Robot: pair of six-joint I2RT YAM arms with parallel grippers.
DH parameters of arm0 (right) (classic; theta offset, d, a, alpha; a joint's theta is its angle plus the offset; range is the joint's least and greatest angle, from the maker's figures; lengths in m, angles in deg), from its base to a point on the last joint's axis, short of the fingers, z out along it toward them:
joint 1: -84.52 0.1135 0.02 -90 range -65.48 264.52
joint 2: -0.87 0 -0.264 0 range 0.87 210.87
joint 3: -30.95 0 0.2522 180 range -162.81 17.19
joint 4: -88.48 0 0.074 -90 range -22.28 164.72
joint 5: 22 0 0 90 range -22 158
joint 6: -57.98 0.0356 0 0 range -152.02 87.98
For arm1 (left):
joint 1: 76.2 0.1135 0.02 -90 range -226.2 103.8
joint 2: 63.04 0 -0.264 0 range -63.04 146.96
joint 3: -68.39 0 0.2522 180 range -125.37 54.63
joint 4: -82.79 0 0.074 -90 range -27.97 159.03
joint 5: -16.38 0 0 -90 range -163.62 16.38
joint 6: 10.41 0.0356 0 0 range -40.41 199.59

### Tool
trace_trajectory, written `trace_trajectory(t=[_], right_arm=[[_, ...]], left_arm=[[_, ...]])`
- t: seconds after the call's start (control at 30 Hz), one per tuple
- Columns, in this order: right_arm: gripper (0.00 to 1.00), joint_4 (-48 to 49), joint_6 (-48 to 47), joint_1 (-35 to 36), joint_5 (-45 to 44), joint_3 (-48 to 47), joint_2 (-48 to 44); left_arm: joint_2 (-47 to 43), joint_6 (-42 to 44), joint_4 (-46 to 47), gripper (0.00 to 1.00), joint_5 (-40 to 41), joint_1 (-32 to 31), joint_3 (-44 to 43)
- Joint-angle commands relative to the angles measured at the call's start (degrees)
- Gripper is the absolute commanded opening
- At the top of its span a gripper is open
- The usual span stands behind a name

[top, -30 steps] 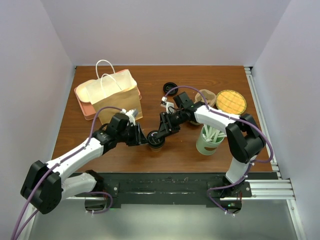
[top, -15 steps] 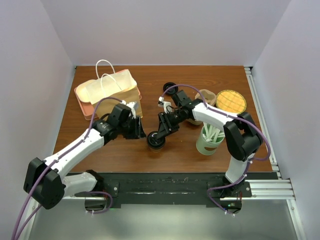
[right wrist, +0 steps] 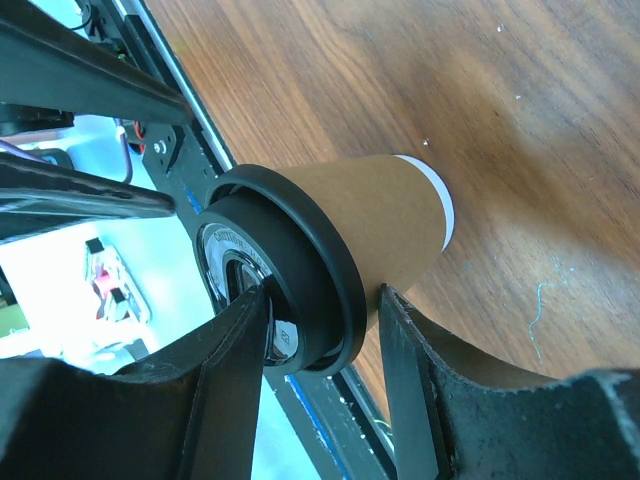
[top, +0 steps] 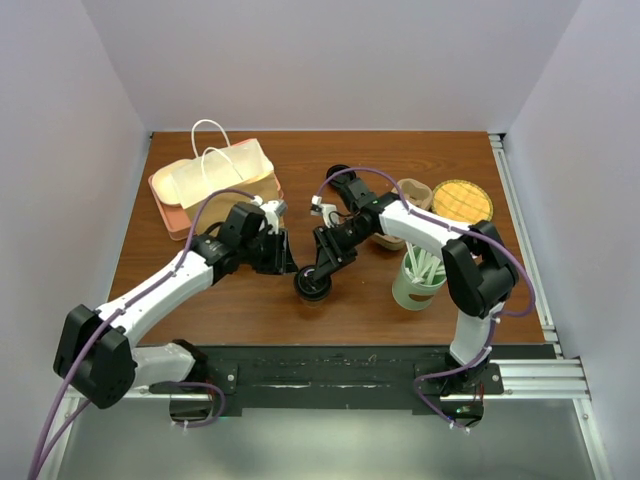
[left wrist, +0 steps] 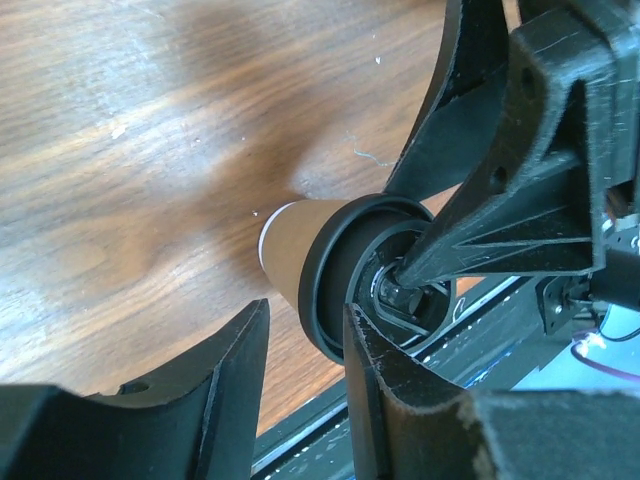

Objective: Pack the takeout coffee

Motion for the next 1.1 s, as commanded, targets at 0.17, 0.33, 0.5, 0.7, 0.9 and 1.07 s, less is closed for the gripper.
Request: trace_trajectory(t=[0.17,0.33,0.5,0.7,0.9,1.07], right_arm=[[0.33,-5.4,-3.5,0.4,-6.5,-0.6,2.5],[0.33,-5.4,-3.4,0.4,-6.5,-0.8,2.9],[0.33,-5.2,-2.9,0.4,-6.5,-1.2,3.5],[0.33,-4.4,-2.1,0.5,-6.3,-1.6,3.9],[0.32,-3.9,-1.6,0.4,-6.7,-1.2,4.4],[0.31,-2.6,-1.6,0.4,-8.5,1.4,4.2]], left_arm=[[3.3,3.9,3.2,0.38,-0.1,0.7,0.5],[3.9,4.5,3.3,0.37,0.0,0.8,0.5],[4.2,4.3,4.2,0.38,-2.2,0.8,1.7],[3.4,4.3,4.8,0.38,-2.8,0.9,2.0],[5.3,4.4,3.4,0.37,-1.3,0.9,3.7],[5.9,4.2,1.0,0.35,2.4,0.8,6.3]])
